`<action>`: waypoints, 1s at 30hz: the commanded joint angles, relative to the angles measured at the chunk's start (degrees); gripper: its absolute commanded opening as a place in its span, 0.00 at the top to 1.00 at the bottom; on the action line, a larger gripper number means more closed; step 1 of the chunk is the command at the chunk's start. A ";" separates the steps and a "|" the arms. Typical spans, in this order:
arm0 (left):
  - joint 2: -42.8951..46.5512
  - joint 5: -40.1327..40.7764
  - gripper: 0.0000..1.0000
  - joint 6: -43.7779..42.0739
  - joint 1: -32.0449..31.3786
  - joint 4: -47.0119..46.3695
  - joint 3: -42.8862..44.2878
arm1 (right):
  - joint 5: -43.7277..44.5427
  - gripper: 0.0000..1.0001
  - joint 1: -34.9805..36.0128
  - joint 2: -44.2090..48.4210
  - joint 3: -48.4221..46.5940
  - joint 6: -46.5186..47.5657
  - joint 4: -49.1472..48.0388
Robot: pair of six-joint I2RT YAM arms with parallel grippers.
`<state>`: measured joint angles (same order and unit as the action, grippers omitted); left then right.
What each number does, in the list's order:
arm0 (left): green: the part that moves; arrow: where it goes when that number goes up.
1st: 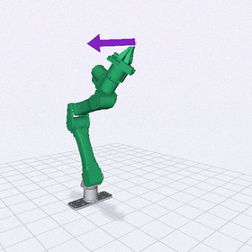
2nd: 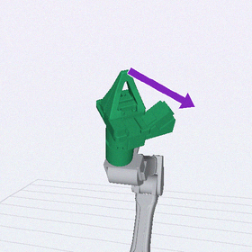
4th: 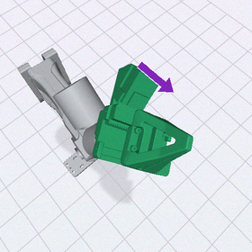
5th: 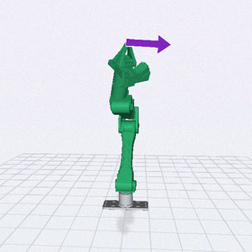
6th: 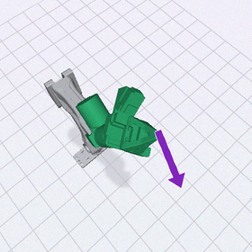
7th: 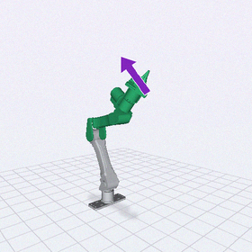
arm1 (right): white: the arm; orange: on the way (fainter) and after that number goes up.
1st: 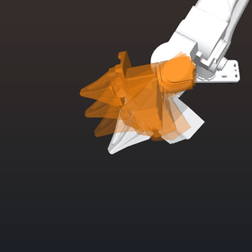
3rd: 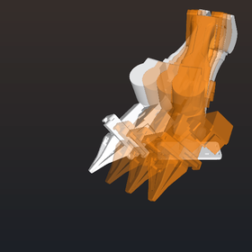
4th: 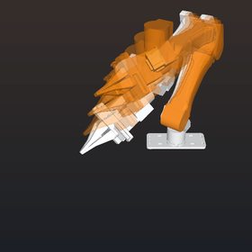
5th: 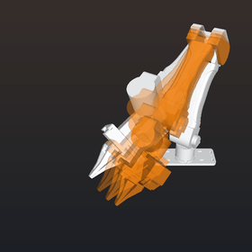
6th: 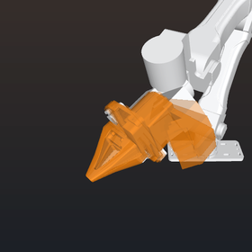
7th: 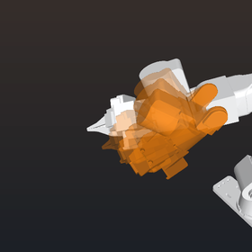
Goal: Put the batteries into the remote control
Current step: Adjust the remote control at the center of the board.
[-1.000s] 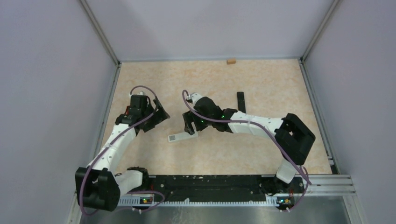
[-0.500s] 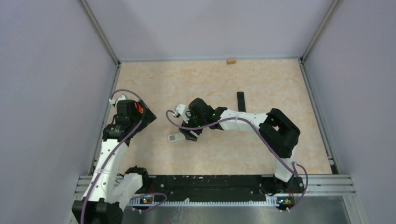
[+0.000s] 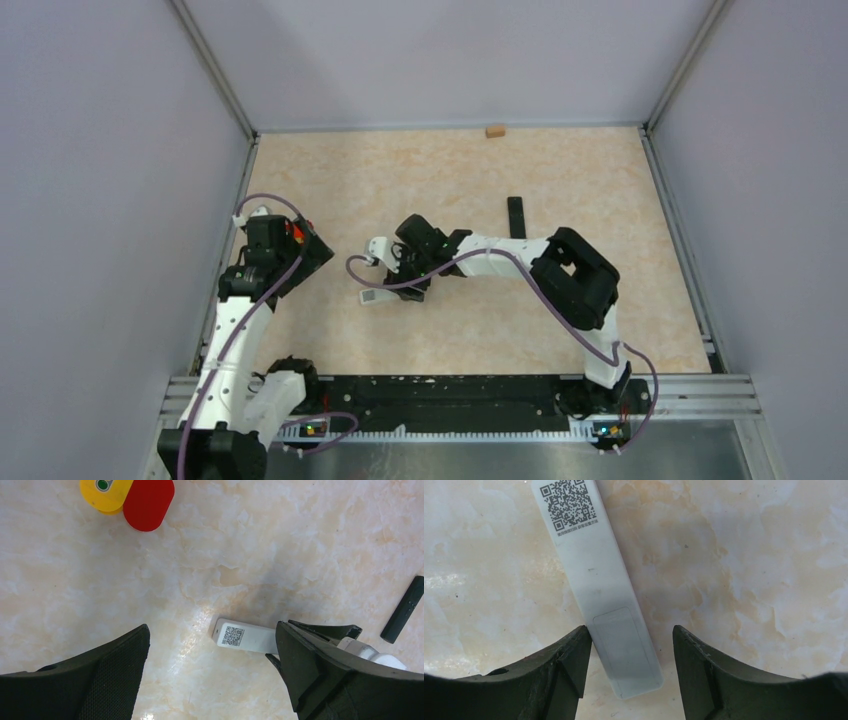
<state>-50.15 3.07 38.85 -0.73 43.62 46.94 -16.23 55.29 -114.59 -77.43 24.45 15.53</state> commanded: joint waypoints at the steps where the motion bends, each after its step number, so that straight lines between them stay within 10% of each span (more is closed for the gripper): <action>1: 0.07 -0.99 0.01 -1.13 1.48 -0.37 1.92 | -0.28 0.41 0.40 -1.99 -3.16 2.49 -0.68; 9: 0.32 -2.30 0.01 -2.13 2.14 -0.20 1.89 | 10.93 0.90 -0.21 0.51 -2.38 -4.59 -3.31; 30: 1.67 -10.20 0.01 -3.48 2.23 -2.44 1.90 | 35.14 0.94 -14.79 11.13 12.75 -52.81 -1.33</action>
<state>-49.58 -5.19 36.67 1.21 43.40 46.94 14.02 41.60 -106.13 -64.90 -21.06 12.38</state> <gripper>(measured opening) 0.986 0.368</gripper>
